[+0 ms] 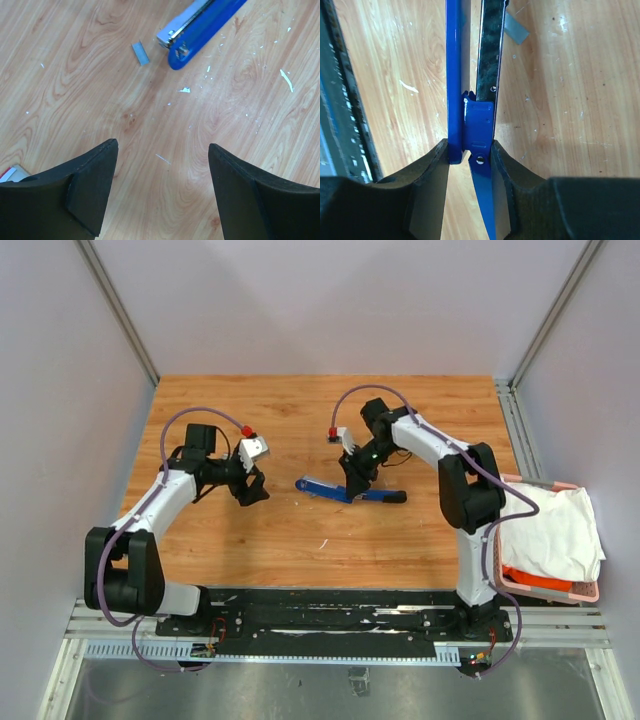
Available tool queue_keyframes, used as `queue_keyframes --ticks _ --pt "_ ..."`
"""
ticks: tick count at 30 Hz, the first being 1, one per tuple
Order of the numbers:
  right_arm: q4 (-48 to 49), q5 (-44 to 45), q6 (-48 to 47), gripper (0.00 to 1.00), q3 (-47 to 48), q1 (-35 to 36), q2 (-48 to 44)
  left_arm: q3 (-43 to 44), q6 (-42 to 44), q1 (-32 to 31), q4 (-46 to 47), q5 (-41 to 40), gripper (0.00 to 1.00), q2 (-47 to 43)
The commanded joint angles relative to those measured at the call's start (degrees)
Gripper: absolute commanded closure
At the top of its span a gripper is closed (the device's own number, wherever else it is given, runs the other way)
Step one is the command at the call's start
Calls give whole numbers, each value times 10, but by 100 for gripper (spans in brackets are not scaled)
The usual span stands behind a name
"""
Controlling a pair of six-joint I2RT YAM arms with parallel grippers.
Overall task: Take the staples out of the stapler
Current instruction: Unload the staple at the center of the board.
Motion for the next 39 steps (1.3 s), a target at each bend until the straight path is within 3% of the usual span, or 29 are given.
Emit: queue_keyframes --ticks 1,13,23,34,39 --pt "61 63 -62 99 -46 38 -70 16 -1 9 -5 9 23 -9" --pt "211 186 -81 99 -180 100 -165 18 -12 12 -1 6 22 6" --pt "407 274 -103 99 -324 155 -243 32 4 12 -31 36 22 36" --pt "531 352 -126 99 -413 199 -280 38 5 12 -37 63 23 58" --pt "635 423 -166 99 -471 238 -288 53 1 8 -42 82 23 87"
